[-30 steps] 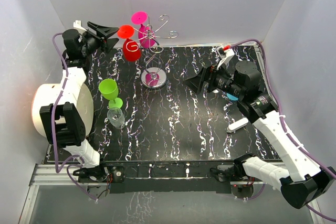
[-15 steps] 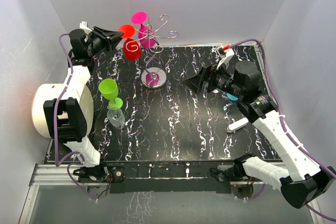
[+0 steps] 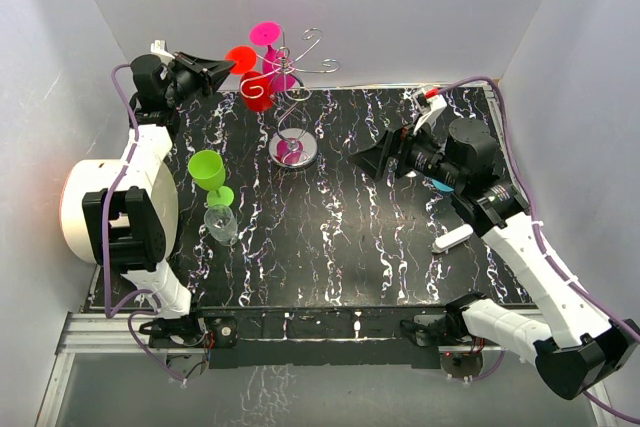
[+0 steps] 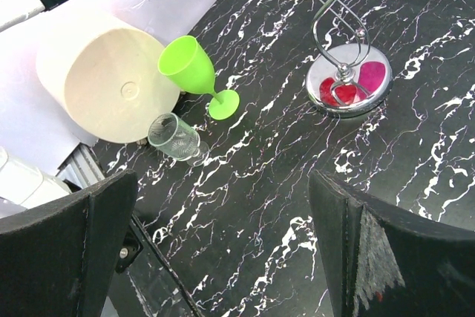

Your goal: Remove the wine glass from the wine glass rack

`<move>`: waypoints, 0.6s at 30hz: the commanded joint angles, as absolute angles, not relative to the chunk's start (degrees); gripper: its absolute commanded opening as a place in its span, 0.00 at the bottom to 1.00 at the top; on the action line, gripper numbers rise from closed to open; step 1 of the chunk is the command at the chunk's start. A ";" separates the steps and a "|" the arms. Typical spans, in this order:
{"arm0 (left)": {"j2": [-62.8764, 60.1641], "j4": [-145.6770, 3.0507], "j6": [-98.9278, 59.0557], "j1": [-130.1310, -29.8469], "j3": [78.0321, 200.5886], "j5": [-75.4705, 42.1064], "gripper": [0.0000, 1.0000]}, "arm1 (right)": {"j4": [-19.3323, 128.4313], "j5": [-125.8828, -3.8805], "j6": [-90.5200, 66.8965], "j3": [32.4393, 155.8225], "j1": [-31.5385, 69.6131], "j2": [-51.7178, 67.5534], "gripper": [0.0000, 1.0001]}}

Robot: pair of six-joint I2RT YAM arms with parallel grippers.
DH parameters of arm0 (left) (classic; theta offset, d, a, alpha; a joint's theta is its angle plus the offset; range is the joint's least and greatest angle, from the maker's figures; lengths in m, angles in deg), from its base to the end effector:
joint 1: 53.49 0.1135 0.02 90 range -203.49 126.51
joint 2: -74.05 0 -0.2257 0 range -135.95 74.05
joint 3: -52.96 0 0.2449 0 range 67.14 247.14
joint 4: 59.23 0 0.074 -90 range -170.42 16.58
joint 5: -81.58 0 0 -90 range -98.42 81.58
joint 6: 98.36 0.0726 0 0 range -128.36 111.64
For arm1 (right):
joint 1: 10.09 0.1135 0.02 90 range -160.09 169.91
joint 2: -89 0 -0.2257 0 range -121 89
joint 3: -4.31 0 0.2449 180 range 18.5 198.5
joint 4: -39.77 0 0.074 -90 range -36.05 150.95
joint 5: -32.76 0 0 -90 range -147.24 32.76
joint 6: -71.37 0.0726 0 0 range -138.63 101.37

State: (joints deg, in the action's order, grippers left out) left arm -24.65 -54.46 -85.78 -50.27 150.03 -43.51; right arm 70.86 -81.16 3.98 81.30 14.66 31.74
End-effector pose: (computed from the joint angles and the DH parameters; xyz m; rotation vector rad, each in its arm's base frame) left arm 0.4338 -0.0174 0.3369 -0.6426 1.6024 -1.4564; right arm 0.2293 0.1381 0.3584 -0.3512 1.8214 0.9558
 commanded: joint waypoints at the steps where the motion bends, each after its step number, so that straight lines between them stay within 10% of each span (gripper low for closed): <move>1: -21.31 -55.61 -84.33 -50.41 154.06 -42.79 0.00 | 67.84 -81.15 3.79 81.25 14.95 33.71 0.98; 18: -18.24 -56.46 -84.07 -50.44 154.01 -43.25 0.18 | 67.84 -81.10 3.71 80.73 14.92 34.23 0.98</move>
State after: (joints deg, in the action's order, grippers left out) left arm -24.08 -58.85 -84.28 -50.46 152.02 -43.03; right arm 70.82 -81.14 3.96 80.67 14.66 32.95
